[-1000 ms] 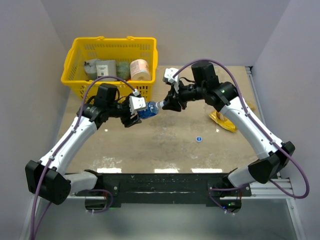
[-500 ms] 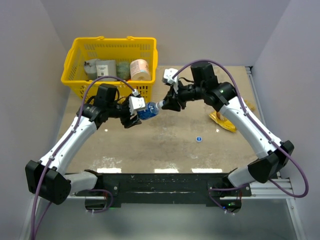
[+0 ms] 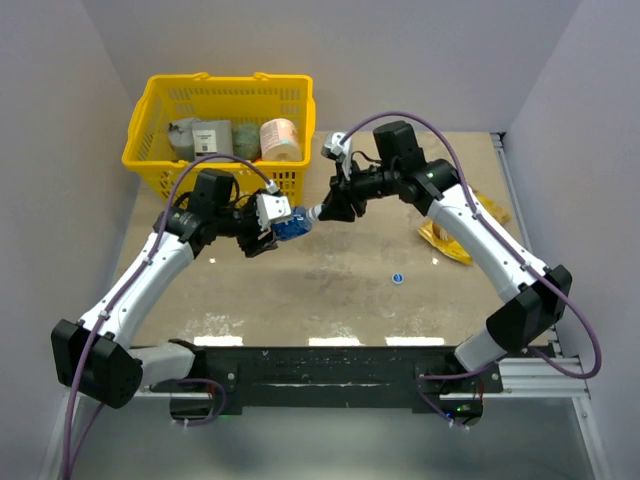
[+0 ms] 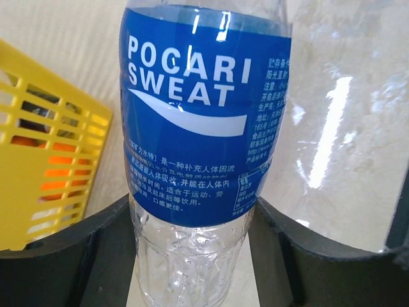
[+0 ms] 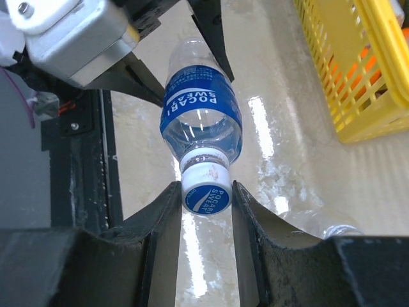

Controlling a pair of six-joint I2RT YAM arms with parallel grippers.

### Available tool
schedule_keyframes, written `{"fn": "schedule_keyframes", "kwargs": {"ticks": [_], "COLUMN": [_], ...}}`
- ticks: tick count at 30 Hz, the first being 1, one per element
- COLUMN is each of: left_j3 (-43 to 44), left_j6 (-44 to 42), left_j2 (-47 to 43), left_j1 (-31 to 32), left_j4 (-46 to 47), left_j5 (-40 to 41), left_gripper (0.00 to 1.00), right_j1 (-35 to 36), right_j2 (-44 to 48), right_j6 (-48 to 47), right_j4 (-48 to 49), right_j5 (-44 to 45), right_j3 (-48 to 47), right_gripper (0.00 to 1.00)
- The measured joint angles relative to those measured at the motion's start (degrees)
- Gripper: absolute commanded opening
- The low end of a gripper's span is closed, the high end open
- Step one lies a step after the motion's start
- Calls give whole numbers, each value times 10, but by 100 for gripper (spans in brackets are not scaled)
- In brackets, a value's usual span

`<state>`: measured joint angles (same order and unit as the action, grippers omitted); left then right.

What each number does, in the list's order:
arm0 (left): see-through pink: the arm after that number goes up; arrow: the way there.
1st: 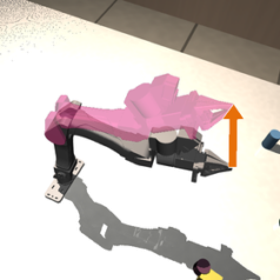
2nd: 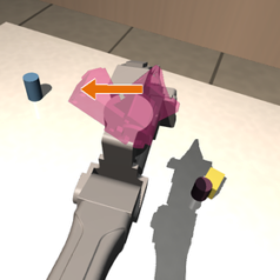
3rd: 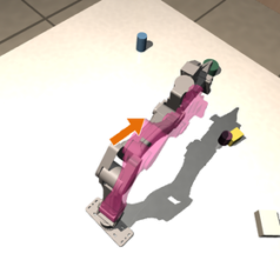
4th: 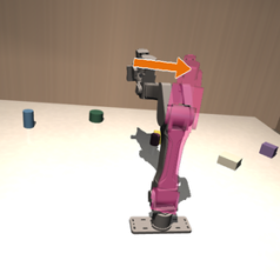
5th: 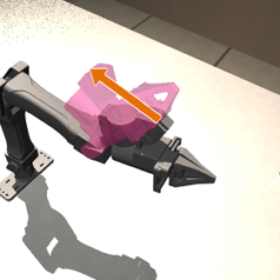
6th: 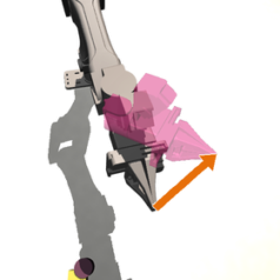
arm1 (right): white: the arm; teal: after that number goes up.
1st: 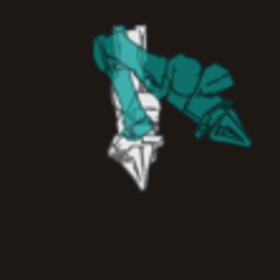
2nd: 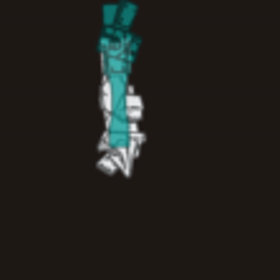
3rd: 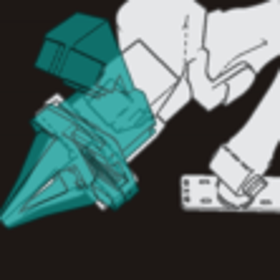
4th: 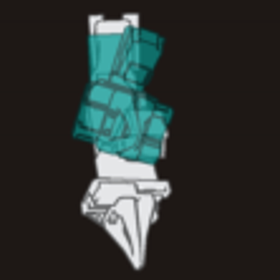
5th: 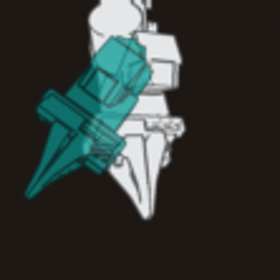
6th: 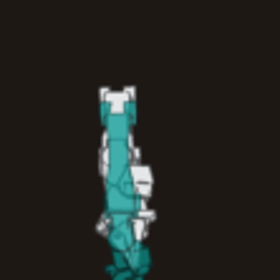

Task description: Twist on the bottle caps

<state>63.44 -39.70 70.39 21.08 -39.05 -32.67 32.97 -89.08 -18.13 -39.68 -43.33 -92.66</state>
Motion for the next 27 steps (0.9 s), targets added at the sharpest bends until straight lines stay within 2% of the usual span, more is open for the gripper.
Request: {"fn": "schedule_keyframes", "kwargs": {"ticks": [7, 12, 15, 25, 27], "left_j3": [-25, -40, -48, -52, -53], "left_j6": [-59, -104, -120, -139, -150], "left_j2": [-31, -63, -75, -77, -77], "left_j1": [13, 25, 46, 113, 129], "left_j4": [57, 115, 135, 206, 219], "left_j5": [119, 192, 235, 402, 436], "left_gripper": [0, 0, 0, 0, 0], "right_j1": [-27, -62, -73, -77, -82], "right_j2": [-83, -124, -137, -159, -159], "right_j6": [124, 283, 348, 441, 471], "right_j4": [-9, 44, 55, 35, 47], "right_j5": [-57, -134, -147, -131, -138], "right_j3": [-60, -69, -69, -142, -141], "right_gripper": [32, 33, 32, 33, 36]}}
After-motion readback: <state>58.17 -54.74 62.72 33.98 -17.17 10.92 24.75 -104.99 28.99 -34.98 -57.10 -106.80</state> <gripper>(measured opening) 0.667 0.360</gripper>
